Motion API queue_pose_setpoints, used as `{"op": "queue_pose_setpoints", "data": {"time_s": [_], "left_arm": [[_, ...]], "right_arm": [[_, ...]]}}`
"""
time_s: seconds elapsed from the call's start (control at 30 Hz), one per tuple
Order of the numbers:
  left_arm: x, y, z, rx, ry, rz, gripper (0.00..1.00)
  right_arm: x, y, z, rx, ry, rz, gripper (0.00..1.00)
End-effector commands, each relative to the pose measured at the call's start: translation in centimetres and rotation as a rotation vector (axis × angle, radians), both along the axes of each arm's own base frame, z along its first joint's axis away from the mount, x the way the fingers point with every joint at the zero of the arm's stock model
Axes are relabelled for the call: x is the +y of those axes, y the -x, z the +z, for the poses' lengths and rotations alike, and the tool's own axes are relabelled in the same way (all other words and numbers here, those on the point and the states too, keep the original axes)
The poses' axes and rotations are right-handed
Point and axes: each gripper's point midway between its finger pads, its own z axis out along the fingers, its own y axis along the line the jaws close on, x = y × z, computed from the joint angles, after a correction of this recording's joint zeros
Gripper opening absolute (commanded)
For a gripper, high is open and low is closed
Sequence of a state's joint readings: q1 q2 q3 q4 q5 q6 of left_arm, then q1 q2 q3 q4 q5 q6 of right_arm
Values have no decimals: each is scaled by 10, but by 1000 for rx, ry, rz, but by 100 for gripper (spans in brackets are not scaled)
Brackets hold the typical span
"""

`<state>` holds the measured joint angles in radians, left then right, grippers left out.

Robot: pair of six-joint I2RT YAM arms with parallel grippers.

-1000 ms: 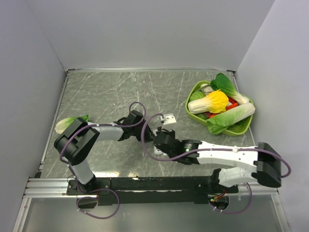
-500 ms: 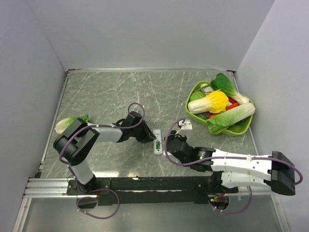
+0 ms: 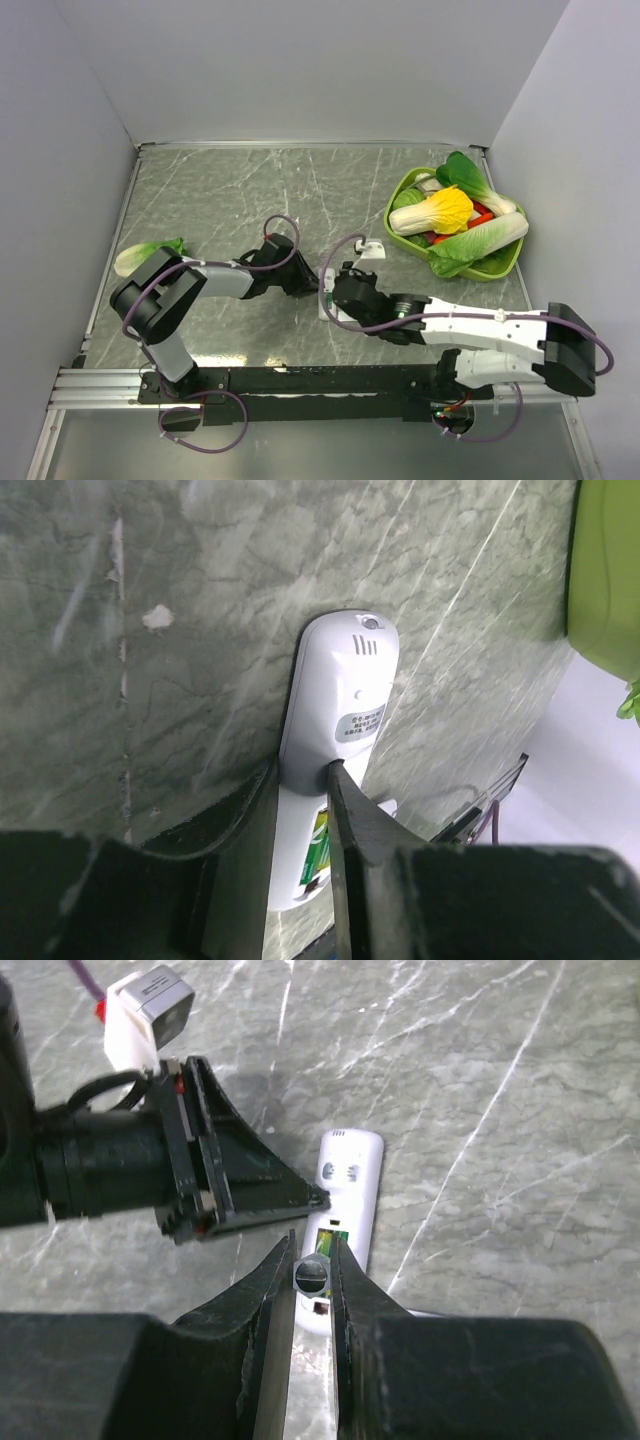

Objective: Unload the batteries from the remote control

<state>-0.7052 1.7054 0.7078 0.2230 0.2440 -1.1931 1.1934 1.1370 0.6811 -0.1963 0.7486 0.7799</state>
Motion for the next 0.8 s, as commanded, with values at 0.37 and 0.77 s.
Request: {"op": "queue_pose_setpoints", "data": {"time_s": [0.37,0.77], "left_arm": [[2,62,-29,140,-35,-63,27],[15,85,-26,134,-51,-46,25]], "right_arm": [[-49,28,-30,247,198,-480,0],[-32,21,-19,220,230,-520,0]]}}
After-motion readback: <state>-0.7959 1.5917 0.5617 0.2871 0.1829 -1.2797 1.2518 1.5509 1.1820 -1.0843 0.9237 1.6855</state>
